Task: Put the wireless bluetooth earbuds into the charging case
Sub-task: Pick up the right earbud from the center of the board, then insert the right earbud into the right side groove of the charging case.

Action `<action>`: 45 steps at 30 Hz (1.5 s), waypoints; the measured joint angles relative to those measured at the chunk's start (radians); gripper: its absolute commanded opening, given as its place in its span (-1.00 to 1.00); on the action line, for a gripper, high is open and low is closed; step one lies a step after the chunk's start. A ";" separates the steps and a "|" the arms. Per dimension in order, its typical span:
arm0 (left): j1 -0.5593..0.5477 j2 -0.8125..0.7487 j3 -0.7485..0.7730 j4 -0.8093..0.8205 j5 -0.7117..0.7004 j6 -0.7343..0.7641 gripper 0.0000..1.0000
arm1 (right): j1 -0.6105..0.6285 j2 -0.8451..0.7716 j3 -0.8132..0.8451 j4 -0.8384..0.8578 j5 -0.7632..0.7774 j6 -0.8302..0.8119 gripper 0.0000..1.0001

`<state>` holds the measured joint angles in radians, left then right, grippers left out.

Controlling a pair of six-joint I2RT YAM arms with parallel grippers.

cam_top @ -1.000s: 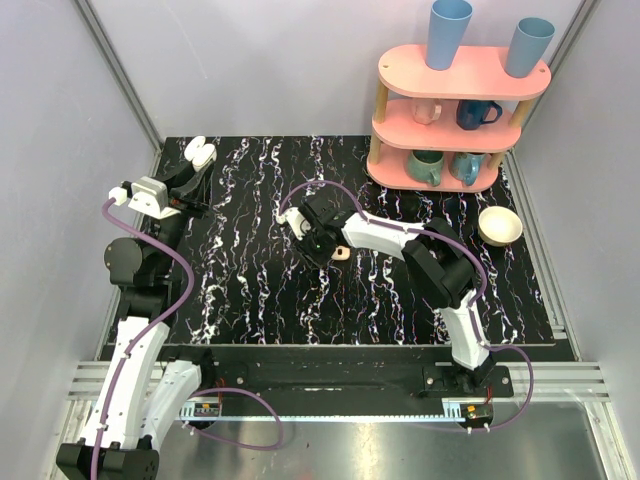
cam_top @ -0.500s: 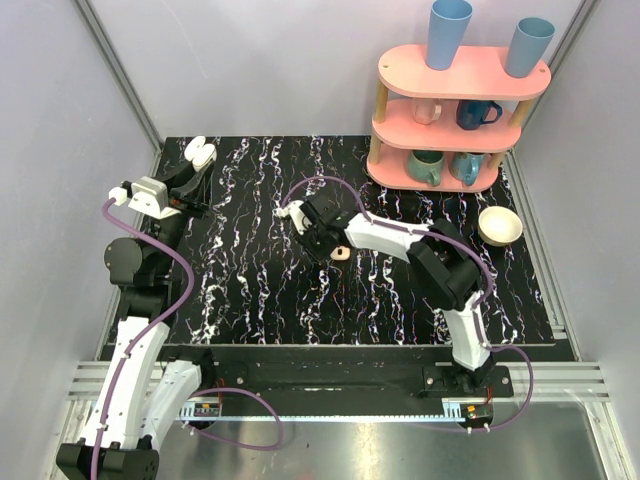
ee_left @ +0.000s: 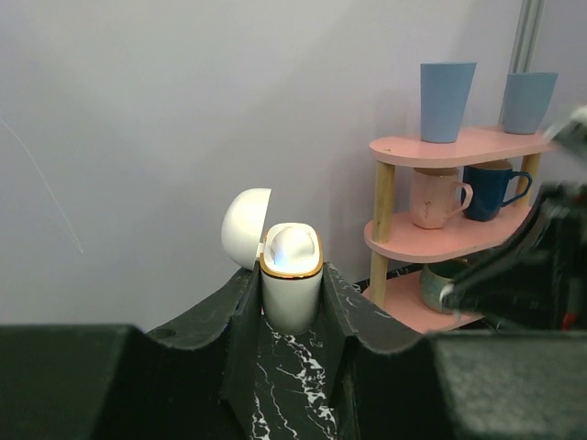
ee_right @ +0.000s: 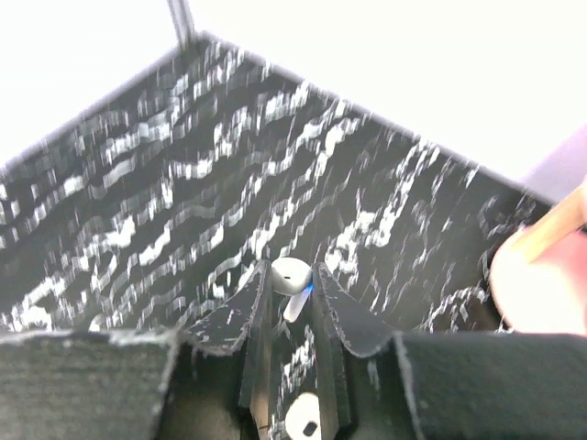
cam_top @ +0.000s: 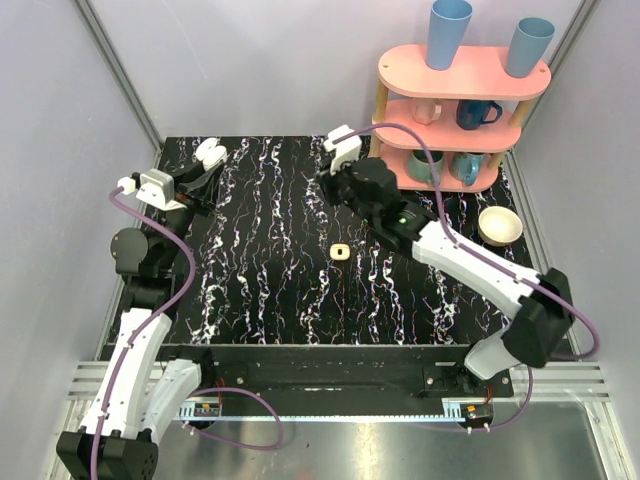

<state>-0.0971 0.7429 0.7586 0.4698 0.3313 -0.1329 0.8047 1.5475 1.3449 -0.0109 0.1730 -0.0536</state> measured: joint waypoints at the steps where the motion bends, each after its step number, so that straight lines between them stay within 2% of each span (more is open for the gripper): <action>1: -0.002 0.004 0.000 0.000 0.007 -0.004 -1.00 | 0.000 -0.031 -0.007 0.041 0.016 0.002 -0.73; 7: -0.047 0.031 0.000 0.008 0.078 -0.042 -1.00 | 0.000 -0.137 -0.035 0.243 0.062 0.003 -0.75; 12: -0.098 0.060 -0.001 0.067 0.137 -0.086 -1.00 | 0.002 -0.176 -0.049 0.332 0.062 0.007 -0.78; 22: -0.165 0.121 -0.030 0.206 0.215 -0.157 -1.00 | 0.077 -0.193 -0.030 0.402 -0.024 0.015 -0.78; 28: -0.184 0.125 -0.033 0.222 0.215 -0.164 -1.00 | 0.142 -0.194 -0.029 0.441 -0.077 -0.031 -0.76; 45: -0.223 0.125 -0.032 0.219 0.211 -0.177 -1.00 | 0.183 -0.185 -0.029 0.443 -0.160 -0.177 -0.77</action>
<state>-0.3199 0.8680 0.7261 0.6891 0.5423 -0.3096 0.9874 1.3621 1.3163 0.4316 0.0132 -0.2306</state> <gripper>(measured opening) 0.317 0.252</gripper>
